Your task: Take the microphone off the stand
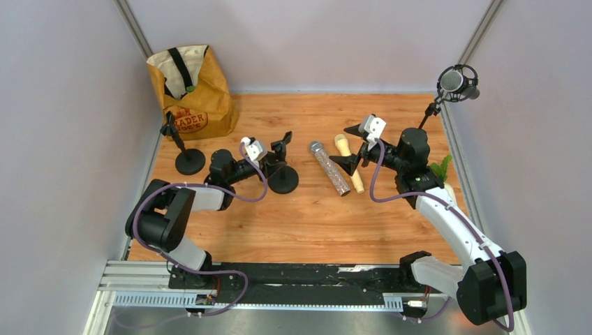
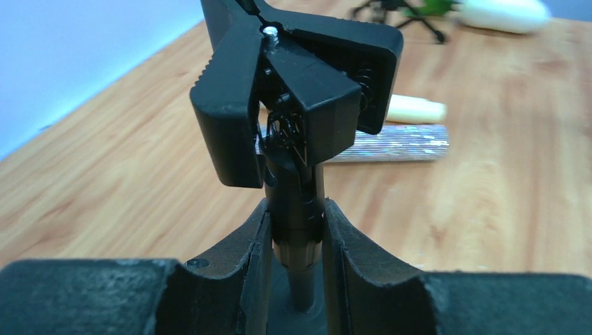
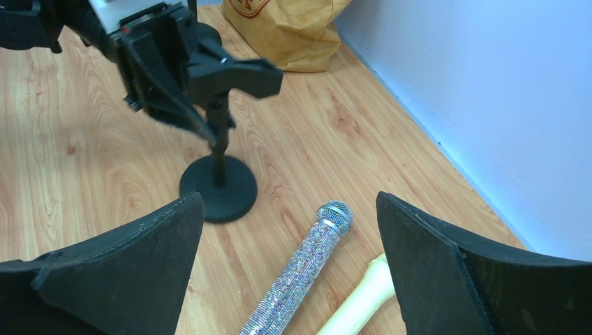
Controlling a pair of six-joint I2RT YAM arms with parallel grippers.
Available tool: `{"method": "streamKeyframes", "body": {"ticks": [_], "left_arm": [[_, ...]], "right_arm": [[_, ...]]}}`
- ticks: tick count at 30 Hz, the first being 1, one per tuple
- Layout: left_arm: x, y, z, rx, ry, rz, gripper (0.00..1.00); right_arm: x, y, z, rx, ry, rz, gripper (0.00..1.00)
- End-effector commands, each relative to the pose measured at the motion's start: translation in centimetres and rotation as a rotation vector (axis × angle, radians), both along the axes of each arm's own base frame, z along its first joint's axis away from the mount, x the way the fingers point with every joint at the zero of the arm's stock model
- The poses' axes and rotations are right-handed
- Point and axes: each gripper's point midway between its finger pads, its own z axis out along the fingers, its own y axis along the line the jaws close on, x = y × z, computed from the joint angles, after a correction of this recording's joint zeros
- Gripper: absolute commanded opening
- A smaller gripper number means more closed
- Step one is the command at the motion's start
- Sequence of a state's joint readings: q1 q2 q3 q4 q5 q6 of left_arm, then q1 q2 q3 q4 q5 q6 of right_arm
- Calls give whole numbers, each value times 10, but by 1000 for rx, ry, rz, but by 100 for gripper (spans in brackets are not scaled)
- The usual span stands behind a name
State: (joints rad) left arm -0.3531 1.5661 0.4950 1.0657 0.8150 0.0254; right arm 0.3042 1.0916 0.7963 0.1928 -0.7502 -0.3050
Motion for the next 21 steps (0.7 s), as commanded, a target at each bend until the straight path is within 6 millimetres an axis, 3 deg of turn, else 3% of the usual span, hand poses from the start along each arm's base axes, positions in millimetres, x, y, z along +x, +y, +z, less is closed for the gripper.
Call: {"method": "streamKeyframes", "body": {"ticks": [1,8,13,18,21], "left_arm": [[60,42,41,-39,-141,253,0],[114,105,70,-87,-184,481,0],[143,150,62,-93,-164,617,0],[157,169,60,-96,-174,677,0],[163,189,57,-105,-164,724,0]], "right_arm": [[-1,-3,9,6,-47,-3,100],[-1,-4,8,7,-42,-2,100],[-2,-4,8,8,-43,3,100],[-2,-4,9,8,-44,4,100],[-2,-4,8,9,-42,4,100]]}}
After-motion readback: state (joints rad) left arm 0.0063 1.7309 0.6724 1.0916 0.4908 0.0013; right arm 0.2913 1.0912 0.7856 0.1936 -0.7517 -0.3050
